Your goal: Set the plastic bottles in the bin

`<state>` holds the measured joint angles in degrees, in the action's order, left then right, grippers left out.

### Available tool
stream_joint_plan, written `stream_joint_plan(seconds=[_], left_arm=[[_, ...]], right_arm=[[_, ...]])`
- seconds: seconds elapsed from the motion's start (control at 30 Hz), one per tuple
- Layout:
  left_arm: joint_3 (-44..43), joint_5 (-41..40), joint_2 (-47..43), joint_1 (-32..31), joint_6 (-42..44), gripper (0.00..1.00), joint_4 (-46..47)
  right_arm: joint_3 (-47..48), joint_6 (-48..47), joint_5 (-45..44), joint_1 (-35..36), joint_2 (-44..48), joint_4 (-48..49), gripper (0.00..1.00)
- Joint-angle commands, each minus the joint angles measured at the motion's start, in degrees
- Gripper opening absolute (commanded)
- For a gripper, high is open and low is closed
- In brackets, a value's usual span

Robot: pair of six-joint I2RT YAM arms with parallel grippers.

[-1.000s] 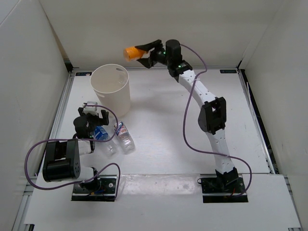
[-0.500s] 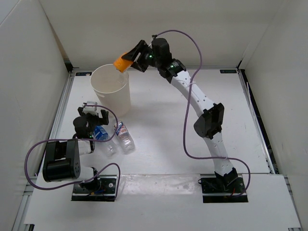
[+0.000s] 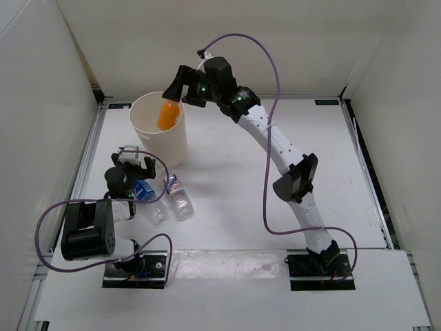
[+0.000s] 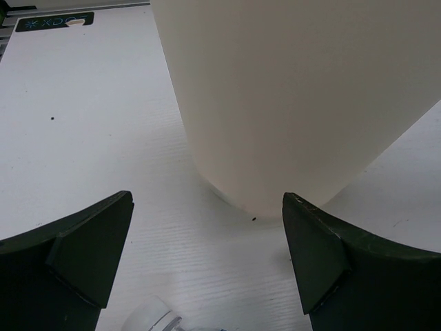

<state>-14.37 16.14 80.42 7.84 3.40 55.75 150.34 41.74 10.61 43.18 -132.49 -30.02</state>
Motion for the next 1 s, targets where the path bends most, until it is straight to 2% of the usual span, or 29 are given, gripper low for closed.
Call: stream_joint_plan(seconds=[0.0, 0.17, 0.27, 0.3, 0.33, 0.37, 0.4, 0.5, 0.53, 0.7, 0.83, 0.9, 0.97], left_arm=[[0.4, 1.44, -0.53, 0.34, -0.32, 1.0, 1.21], [0.48, 1.61, -0.53, 0.43, -0.41, 1.0, 0.94], [0.66, 2.4, -0.35, 0.95, -0.67, 1.0, 1.47], [0.75, 2.58, -0.35, 0.78, -0.5, 1.0, 1.64], [0.83, 2.49, -0.27, 0.95, -0.5, 1.0, 2.08], [0.92, 2.49, -0.18, 0.87, -0.5, 1.0, 2.17], [1.1, 2.58, -0.09, 0.87, -0.5, 1.0, 2.96], [1.01, 4.94, 0.26, 1.04, -0.15, 1.0, 3.49], [0.58, 5.56, 0.43, 1.22, 0.11, 1.0, 3.14], [0.31, 8.98, -0.26, 1.39, 1.43, 1.0, 2.09], [3.2, 6.8, -3.67, 1.74, -0.84, 1.0, 5.76], [2.25, 6.97, -7.71, 2.7, -1.37, 1.0, 0.98], [-0.81, 7.67, -12.45, 2.8, -0.86, 1.0, -9.81]], right_arm=[[3.72, -2.72, -1.03, -0.81, 4.16, 4.97, 0.9], [4.96, 1.49, -5.07, -3.27, 10.13, 9.19, 0.9], [-0.82, 5.46, -2.8, -8.18, 18.03, 8.66, 0.9], [-8.32, 5.64, -2.01, -9.15, 20.14, 10.4, 0.9], [-11.27, 5.81, -2.09, -11.34, 26.86, 11.12, 0.9], [-13.82, 5.46, -2.43, -13.01, 29.28, 11.47, 0.9], [-21.51, 5.11, -2.96, -13.99, 33.39, 10.69, 0.9], [-30.26, 0.12, -5.59, -17.95, 42.19, 7.18, 0.9], [-35.07, -0.07, -6.82, -19.52, 43.53, 1.86, 0.9], [-46.09, -2.44, -7.01, -25.77, 53.89, -7.14, 0.9], [-56.89, -3.07, -4.99, -30.68, 59.96, -4.71, 0.9], [-59.01, -2.37, -2.45, -32.18, 60.85, -2.94, 0.9], [-59.38, -3.41, -2.87, -32.02, 63.64, -2.41, 0.9]])
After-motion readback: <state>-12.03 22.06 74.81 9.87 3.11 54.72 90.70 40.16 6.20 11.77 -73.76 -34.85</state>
